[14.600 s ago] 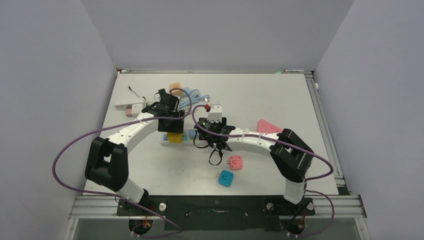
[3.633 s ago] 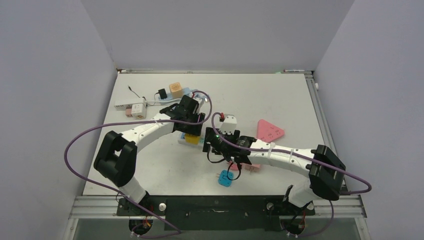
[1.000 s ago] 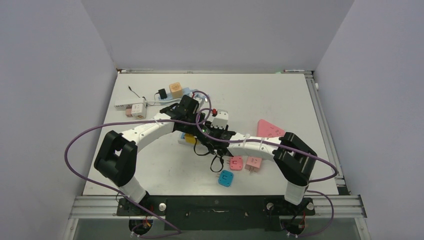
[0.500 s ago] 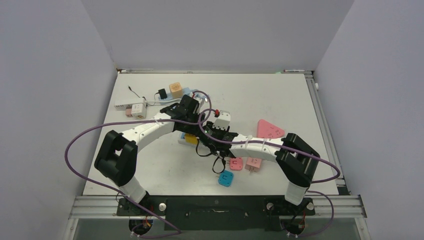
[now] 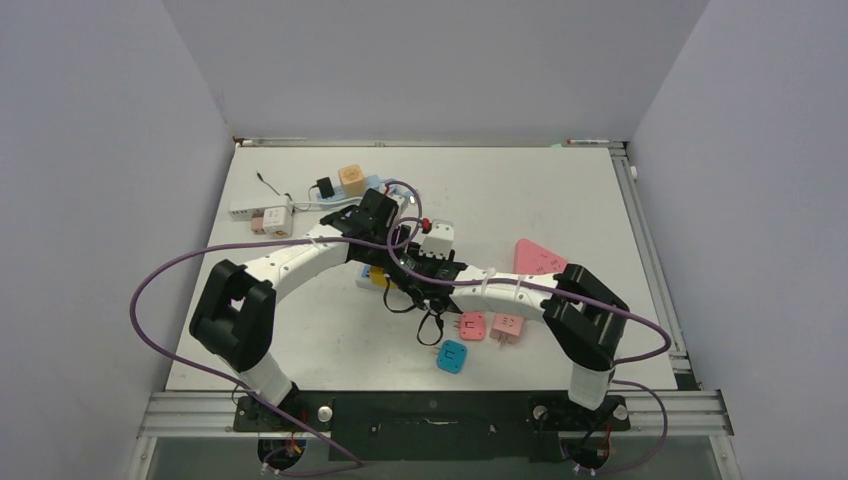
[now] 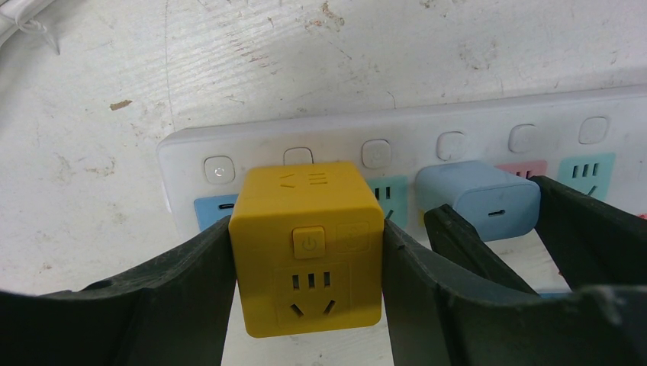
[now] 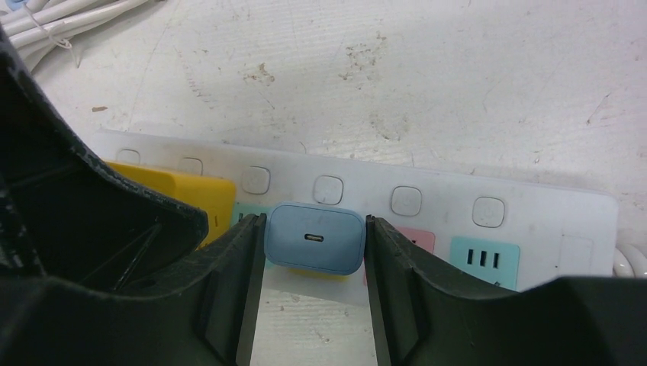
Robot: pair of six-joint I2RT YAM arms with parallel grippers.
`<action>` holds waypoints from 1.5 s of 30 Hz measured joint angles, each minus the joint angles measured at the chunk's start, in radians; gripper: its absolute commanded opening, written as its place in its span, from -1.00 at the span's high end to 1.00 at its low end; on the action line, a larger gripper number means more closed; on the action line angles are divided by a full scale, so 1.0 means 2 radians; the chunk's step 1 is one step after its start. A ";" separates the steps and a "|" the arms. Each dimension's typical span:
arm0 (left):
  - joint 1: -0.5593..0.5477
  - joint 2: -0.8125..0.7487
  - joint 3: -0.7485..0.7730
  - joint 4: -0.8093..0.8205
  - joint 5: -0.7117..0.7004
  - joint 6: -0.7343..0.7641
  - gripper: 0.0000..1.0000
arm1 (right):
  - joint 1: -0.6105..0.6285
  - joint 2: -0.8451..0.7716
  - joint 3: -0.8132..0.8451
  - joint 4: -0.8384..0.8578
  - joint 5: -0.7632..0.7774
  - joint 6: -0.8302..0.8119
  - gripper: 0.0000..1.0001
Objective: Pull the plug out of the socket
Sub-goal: Remove the plug from the socket.
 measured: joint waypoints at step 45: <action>0.007 0.001 0.003 -0.003 0.011 0.002 1.00 | 0.001 -0.019 -0.035 0.035 0.001 0.012 0.89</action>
